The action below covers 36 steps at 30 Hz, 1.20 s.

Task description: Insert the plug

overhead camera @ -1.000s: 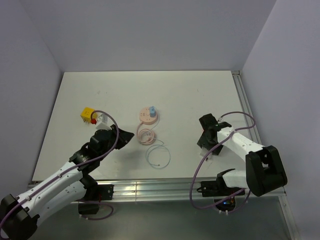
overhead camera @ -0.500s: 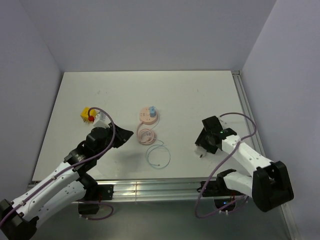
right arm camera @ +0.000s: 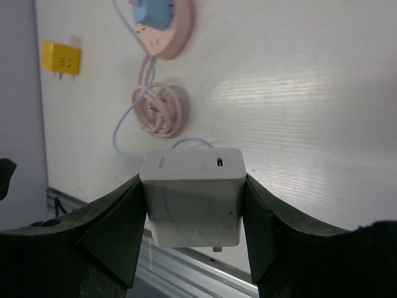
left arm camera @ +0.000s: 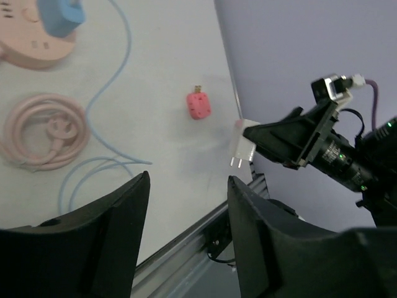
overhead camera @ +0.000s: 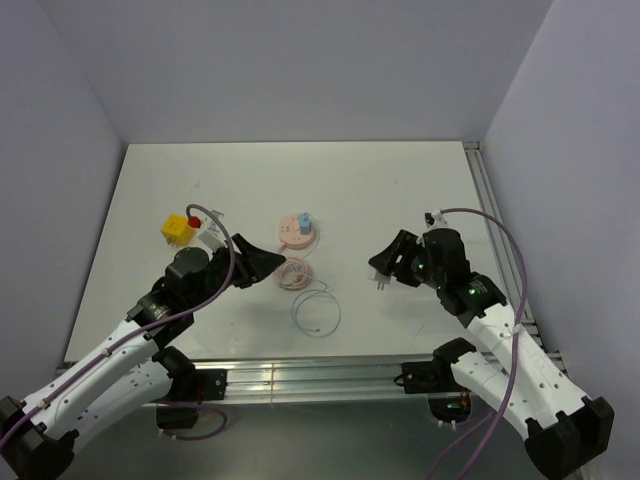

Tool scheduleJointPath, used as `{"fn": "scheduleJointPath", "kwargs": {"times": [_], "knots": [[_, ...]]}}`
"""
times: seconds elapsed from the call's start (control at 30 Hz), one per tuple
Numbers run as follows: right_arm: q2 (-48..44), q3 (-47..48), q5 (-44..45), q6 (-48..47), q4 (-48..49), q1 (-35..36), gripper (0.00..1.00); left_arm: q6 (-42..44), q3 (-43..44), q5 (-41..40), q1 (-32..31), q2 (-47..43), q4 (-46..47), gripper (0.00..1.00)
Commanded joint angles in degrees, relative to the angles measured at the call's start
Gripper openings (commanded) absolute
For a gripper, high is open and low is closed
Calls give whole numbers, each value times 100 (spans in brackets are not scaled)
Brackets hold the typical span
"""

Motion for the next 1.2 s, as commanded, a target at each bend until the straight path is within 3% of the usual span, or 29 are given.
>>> {"fn": "scheduleJointPath", "kwargs": {"times": [0.0, 0.07, 0.33, 0.83, 1.17], "knots": [[69, 454, -425, 104, 687, 271, 0, 298, 253, 894, -2, 138, 1029, 60], [166, 560, -346, 271, 766, 412, 0, 359, 297, 941, -125, 270, 1250, 61], [623, 1193, -21, 956, 1056, 1281, 0, 1018, 701, -254, -1319, 613, 1259, 61], [1273, 1905, 1701, 2416, 819, 2680, 0, 1027, 578, -1520, -2085, 1000, 1954, 57], [1484, 2213, 1922, 2610, 793, 3023, 0, 966, 666, -1740, -2296, 1325, 1901, 56]]}}
